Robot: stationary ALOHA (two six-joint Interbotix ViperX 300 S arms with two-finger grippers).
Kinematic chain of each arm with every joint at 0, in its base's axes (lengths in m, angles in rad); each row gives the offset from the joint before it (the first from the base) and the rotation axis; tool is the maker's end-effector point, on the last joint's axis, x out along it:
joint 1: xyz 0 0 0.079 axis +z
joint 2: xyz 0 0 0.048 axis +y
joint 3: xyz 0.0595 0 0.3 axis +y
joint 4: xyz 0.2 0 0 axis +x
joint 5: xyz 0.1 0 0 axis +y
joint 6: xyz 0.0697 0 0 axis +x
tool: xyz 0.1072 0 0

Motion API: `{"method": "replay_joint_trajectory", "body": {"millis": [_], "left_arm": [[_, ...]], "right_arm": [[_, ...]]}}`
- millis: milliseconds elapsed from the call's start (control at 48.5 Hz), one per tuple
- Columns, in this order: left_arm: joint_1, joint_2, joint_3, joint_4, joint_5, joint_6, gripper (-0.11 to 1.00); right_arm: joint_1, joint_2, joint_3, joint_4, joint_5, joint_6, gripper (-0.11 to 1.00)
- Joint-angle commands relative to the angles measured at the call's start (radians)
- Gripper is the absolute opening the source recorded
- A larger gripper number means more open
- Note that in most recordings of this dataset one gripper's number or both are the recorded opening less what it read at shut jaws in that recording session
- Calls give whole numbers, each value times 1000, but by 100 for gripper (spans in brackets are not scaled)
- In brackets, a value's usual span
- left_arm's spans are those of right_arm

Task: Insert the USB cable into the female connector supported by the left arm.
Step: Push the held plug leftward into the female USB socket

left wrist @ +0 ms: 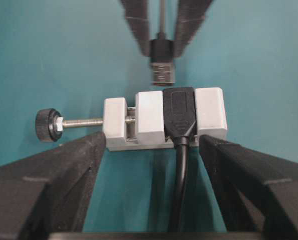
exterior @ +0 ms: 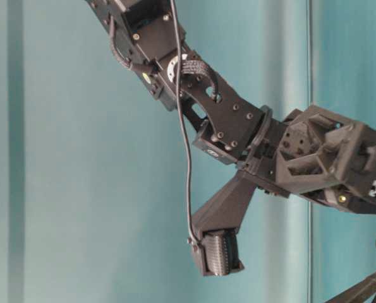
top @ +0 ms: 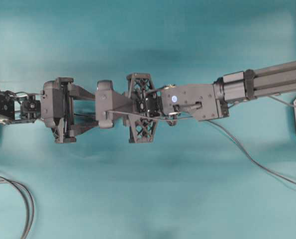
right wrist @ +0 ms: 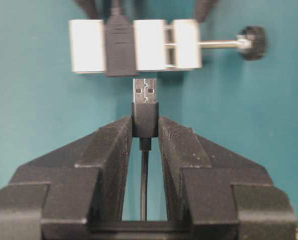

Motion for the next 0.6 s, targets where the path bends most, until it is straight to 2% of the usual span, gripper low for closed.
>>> {"method": "replay_joint_trajectory", "body": {"millis": [0,577], "left_arm": [[-2,-11,-8,-2,-5,-14,84],[-5,-17,-11,-2,-5,-14,84]], "right_arm": [[12,-20,-25,-3,-3,3,21],[6,-20,-20,-3,-6,2,21]]}}
